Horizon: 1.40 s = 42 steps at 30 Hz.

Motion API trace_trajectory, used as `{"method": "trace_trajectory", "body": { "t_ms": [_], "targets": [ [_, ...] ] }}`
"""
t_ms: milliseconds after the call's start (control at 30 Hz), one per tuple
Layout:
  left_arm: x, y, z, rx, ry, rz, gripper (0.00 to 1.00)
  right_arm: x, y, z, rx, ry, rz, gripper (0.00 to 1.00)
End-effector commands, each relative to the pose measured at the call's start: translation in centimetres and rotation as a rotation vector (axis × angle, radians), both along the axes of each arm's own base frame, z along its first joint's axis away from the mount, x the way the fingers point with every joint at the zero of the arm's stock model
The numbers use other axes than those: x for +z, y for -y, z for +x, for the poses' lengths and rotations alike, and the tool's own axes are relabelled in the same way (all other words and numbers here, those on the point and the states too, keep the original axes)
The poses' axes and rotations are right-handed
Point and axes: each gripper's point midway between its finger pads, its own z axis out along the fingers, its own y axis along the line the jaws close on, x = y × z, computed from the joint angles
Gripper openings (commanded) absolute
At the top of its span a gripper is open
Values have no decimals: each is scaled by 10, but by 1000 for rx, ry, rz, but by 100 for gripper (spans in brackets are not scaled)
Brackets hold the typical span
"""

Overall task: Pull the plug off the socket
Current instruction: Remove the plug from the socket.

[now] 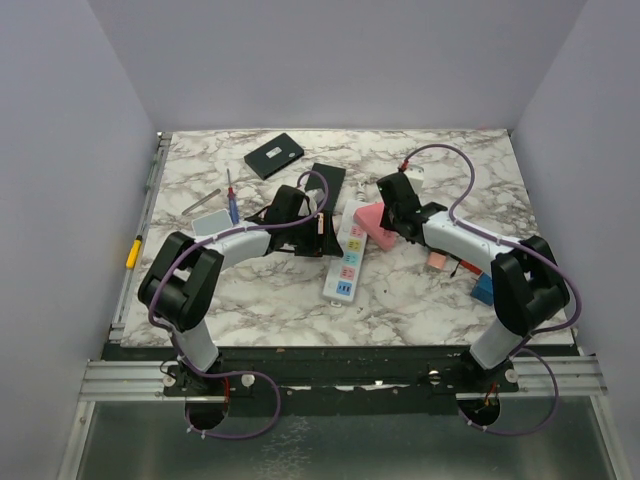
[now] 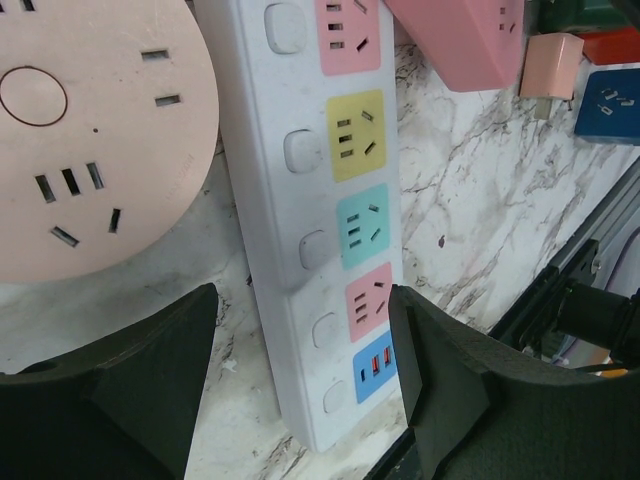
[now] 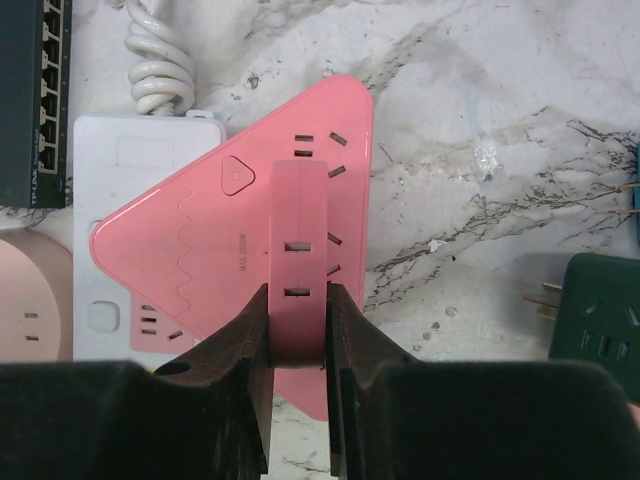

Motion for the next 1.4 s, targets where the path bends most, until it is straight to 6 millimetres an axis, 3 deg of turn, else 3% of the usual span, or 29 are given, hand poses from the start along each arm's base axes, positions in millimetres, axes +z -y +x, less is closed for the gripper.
{"method": "trace_trajectory", "body": {
  "t_ms": [0, 133, 433, 800, 1367],
  "targets": [
    [23, 1, 11, 9, 77, -9, 72, -2, -2, -6, 57, -6, -18, 10],
    [34, 3, 15, 24, 88, -27, 72, -3, -1, -13, 99, -21, -35, 1],
    [66, 13, 32, 58, 128, -78, 74, 3, -3, -28, 192, -15, -22, 0],
    [51, 32, 53, 109, 69, -136, 78, 0, 1, -47, 208, -24, 7, 0],
    [17, 42, 58, 114, 38, -121, 85, 6, -13, -42, 226, -10, 65, 0]
  ]
}}
